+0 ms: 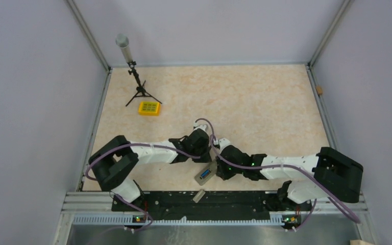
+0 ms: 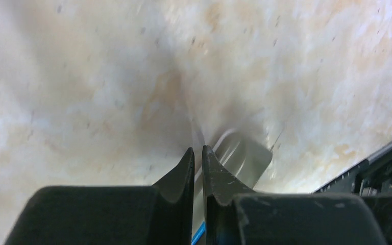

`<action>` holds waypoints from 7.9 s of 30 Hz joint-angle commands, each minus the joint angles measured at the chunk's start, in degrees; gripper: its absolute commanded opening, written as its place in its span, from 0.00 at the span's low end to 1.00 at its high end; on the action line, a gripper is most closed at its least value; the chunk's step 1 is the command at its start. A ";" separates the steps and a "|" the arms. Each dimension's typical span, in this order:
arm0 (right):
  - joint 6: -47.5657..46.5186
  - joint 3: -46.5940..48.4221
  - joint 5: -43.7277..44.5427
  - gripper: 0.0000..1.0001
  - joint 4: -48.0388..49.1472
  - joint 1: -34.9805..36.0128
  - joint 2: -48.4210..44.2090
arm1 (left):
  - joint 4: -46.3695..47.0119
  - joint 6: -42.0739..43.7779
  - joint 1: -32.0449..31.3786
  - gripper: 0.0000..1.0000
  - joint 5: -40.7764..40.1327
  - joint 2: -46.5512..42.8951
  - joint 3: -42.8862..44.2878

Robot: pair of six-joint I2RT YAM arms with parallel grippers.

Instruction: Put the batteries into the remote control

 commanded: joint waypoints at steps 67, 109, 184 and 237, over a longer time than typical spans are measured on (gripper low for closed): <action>-2.48 42.53 14.14 0.44 -4.01 3.62 34.32 | -28.54 -3.32 9.85 0.80 -24.62 -77.95 -23.62; -22.40 34.93 11.24 0.00 -16.57 4.70 15.14 | -26.37 -3.53 9.87 0.81 -20.60 -75.06 -24.56; -1.13 20.46 8.05 0.23 -21.44 4.19 3.09 | 6.28 3.47 9.87 0.59 9.75 -34.53 -26.74; 12.85 15.05 4.28 0.20 -8.79 2.94 6.54 | 13.11 2.00 9.87 0.29 13.75 -31.78 -29.00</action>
